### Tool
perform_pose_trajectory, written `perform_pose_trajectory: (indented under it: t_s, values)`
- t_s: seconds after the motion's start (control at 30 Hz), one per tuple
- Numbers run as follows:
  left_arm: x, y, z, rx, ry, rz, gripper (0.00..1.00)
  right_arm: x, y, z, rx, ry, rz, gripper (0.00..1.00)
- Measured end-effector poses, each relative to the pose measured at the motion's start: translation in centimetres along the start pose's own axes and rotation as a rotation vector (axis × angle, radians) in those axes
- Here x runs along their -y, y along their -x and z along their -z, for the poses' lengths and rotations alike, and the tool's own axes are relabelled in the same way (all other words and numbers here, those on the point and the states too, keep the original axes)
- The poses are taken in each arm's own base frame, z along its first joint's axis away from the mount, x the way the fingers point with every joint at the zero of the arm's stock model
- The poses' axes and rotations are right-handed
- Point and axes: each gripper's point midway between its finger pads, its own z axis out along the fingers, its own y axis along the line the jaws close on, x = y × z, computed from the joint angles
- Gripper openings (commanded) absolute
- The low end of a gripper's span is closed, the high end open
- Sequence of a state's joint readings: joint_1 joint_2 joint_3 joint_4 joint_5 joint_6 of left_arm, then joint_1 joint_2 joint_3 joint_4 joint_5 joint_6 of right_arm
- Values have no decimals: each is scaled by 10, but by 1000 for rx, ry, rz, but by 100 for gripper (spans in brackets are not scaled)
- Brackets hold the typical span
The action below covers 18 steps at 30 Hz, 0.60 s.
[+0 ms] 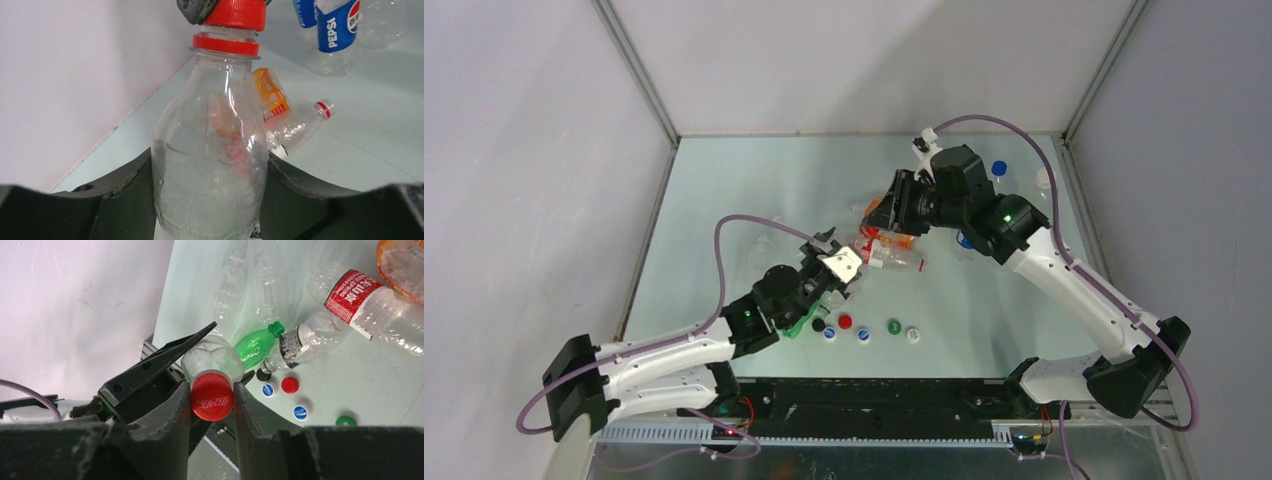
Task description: Screw on the bottle caps
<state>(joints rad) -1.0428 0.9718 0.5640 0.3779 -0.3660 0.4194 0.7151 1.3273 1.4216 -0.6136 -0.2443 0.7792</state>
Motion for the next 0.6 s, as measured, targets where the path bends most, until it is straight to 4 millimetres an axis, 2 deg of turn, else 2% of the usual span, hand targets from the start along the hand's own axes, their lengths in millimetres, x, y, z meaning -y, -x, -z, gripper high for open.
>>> perform_pose_trajectory:
  t_s: [0.1, 0.3, 0.6]
  values:
    - [-3, 0, -1, 8, 32, -18, 17, 0, 1, -1, 14, -12, -27, 1]
    - [-7, 0, -4, 14, 63, -21, 17, -1, 6, -3, 53, -30, -55, 15]
    - [-4, 2, -3, 47, 67, -1, 17, 0, 8, 1, 82, -41, -51, 43]
